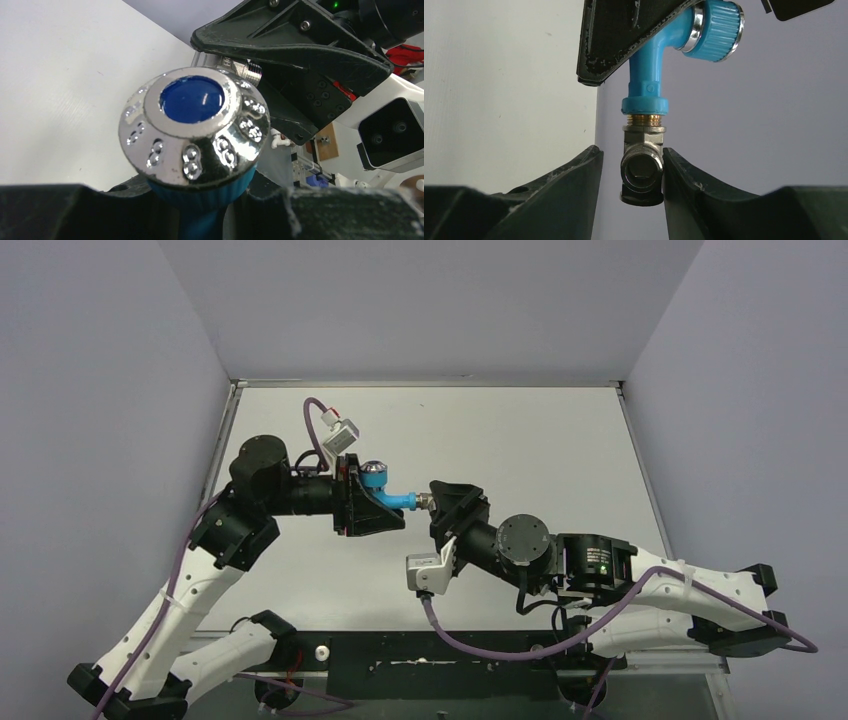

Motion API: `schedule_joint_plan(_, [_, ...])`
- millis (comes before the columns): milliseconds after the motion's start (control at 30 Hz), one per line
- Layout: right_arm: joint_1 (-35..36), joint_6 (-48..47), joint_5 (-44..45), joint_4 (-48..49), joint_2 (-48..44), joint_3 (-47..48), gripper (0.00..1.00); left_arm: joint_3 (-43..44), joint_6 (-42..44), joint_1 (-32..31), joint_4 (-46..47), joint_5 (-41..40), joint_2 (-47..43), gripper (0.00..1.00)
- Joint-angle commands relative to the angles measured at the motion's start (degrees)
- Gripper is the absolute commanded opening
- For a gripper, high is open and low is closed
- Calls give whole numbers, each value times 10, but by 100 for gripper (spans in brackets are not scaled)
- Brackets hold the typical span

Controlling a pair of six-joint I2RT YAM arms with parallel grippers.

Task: Install the water faucets
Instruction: Screw the water faucet onto the adaptor.

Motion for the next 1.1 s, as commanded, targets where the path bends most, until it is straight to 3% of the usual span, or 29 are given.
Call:
schedule_joint_plan(0, [3,11,32,23,6,26,43,23,7,4,28,27,-16,0])
schedule_joint_plan(300, [3,65,17,16,18,51,9,8,84,4,13,8,-36,0])
schedule_joint_plan(400, [4,103,-4,11,20,66,2,-3,126,4,13,-2,-50,0])
schedule_joint_plan(733, [-1,259,-81,-19,42,119,0,-12,243,4,2,-17,-77,0])
schedule_joint_plan(1067, [-66,432,-229,-39,55,159,0,2,397,4,-26,-43,-100,0])
